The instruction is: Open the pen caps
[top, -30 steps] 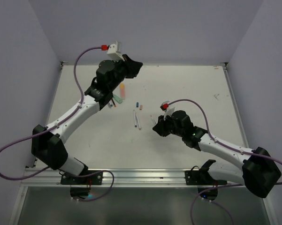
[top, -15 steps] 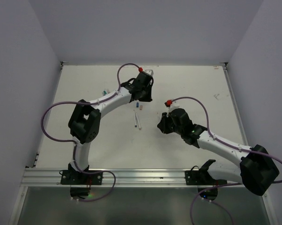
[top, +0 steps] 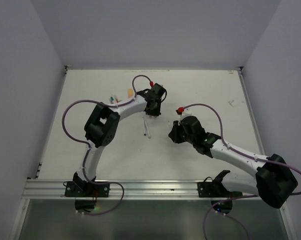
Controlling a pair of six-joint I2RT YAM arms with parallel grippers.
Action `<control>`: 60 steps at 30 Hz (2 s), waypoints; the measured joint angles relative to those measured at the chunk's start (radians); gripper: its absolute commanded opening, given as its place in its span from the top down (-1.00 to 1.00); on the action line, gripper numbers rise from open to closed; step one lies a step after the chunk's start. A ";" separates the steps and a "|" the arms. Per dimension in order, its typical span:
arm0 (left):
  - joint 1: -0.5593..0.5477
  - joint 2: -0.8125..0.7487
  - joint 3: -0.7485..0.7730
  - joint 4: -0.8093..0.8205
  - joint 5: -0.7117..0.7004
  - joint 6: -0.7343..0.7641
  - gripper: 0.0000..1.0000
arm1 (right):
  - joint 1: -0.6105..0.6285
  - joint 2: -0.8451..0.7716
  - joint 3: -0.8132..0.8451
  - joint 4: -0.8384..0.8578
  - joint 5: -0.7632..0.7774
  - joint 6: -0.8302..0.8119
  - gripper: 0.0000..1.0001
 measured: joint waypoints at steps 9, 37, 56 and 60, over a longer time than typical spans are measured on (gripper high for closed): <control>0.000 0.011 0.010 -0.007 -0.033 0.014 0.72 | 0.000 0.013 0.000 0.001 -0.003 0.003 1.00; 0.000 0.039 0.028 -0.010 -0.072 0.012 0.45 | 0.000 0.050 0.000 -0.002 -0.008 0.019 1.00; 0.086 -0.449 -0.111 0.038 -0.099 -0.012 -0.46 | 0.048 0.447 0.262 0.000 -0.002 0.087 0.87; 0.167 -0.526 -0.231 0.047 -0.115 -0.014 -0.83 | 0.063 0.520 0.315 -0.004 0.021 0.103 0.78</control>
